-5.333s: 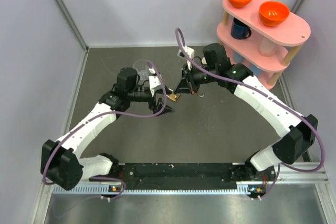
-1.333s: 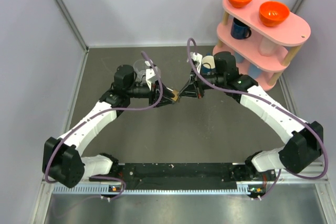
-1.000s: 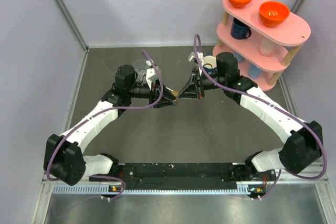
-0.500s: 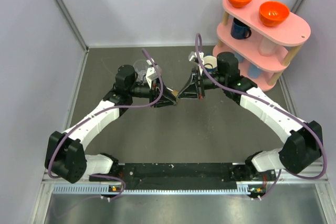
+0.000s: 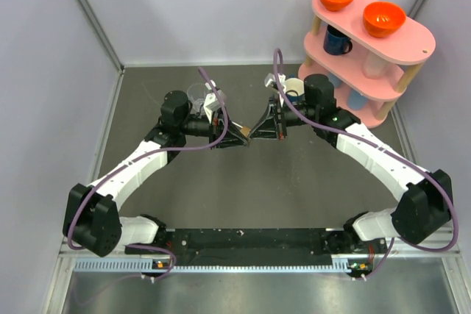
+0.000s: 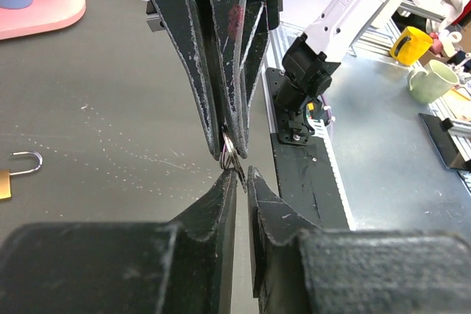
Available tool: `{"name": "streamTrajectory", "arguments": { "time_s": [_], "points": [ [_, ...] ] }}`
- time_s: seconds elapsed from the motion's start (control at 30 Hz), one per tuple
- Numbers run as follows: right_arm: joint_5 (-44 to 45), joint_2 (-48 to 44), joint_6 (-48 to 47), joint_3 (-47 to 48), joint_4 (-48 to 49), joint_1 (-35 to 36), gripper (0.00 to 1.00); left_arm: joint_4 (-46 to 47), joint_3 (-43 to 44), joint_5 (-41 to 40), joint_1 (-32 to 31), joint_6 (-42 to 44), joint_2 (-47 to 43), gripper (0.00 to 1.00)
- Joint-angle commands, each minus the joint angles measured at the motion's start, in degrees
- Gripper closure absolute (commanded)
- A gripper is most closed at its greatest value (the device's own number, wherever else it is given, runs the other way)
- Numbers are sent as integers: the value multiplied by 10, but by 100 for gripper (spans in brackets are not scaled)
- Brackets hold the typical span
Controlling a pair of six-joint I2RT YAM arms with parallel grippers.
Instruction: Unlock with the key
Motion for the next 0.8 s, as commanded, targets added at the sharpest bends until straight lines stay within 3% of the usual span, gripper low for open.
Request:
{"name": "streamTrajectory", "arguments": {
  "time_s": [0.0,0.13,0.23,0.43,0.77],
  "points": [
    [8,-18,-16,2,21,-4,100,36,-7,14,-4,-4,-1,86],
    [10,-17,-18,2,18,-3,100,36,-7,12,-5,-5,-1,91],
    [11,-18,-22,2,16,-4,100,36,-7,10,-5,-3,0,100],
    [27,-25,-54,6,-11,-3,100,28,-9,-6,-5,1,-5,100],
    [97,-27,-210,43,-145,-4,100,-33,0,-63,-5,56,-16,100]
  ]
}}
